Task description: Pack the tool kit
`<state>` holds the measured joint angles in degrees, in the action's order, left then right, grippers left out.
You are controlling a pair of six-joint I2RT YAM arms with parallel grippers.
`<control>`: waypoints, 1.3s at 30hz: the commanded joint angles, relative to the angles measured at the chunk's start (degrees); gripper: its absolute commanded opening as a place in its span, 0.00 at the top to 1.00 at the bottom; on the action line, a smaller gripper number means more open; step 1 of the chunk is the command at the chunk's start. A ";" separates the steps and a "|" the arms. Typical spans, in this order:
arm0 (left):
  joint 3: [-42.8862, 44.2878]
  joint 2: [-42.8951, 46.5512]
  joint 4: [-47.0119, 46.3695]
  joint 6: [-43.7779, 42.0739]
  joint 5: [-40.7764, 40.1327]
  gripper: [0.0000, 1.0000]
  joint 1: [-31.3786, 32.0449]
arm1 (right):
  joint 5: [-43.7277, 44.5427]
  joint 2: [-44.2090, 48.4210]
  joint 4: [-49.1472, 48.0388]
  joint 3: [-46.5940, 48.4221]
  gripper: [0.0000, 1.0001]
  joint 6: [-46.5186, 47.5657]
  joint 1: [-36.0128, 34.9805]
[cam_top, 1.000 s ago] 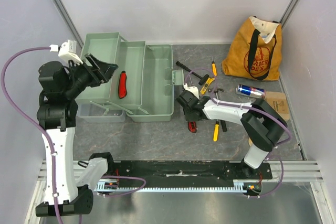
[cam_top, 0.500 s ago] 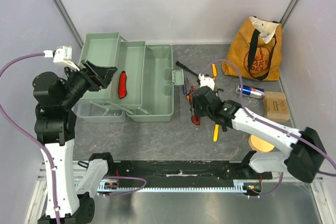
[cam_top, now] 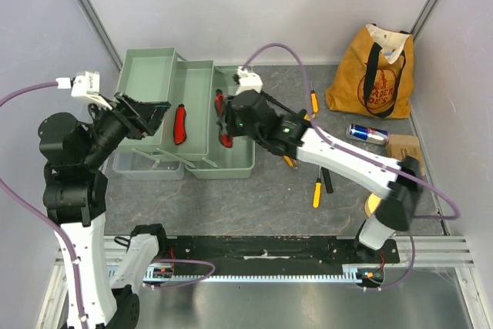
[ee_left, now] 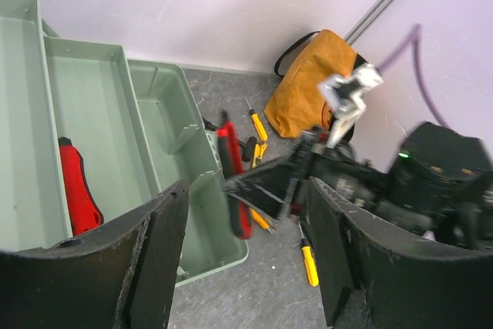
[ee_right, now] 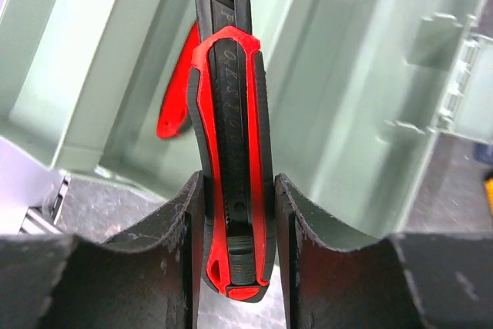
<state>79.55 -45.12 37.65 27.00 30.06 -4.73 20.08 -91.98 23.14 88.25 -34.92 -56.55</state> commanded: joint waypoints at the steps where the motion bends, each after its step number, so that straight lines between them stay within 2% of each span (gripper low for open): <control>1: 2.63 1.18 0.76 -1.78 -0.27 0.31 0.07 | 5.05 -10.55 -3.27 12.79 0.91 -0.06 -0.84; 10: 2.37 2.84 1.29 -1.43 -3.69 0.31 0.07 | 11.03 -34.03 -4.06 39.07 0.90 1.34 0.56; 14: 2.19 2.94 1.29 -2.13 -4.66 0.31 0.16 | 9.37 -40.72 -6.07 45.60 0.89 1.61 2.76; 21: 2.89 2.15 1.29 -2.04 -4.49 0.31 0.16 | 6.65 -47.31 -13.11 47.53 0.86 1.17 5.40; 25: 2.54 2.32 1.29 -2.39 -5.01 0.31 0.07 | 4.80 -49.78 -13.03 49.65 0.82 0.64 5.58; 33: 1.58 2.76 1.29 -2.48 -5.45 0.31 0.07 | 3.92 -50.40 -10.93 48.07 0.72 -1.38 5.40; 36: 1.14 3.11 1.29 -2.57 -5.98 0.31 0.07 | 2.70 -49.35 -9.96 46.76 0.65 -1.56 5.32; 39: 0.61 3.20 1.29 -2.57 -6.33 0.31 0.16 | 2.42 -47.94 -10.04 44.83 0.52 -1.12 5.14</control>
<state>80.64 -42.50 39.35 26.52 25.19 -4.73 23.31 -141.51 12.62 134.47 -35.94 -50.89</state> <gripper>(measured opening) 0.687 0.435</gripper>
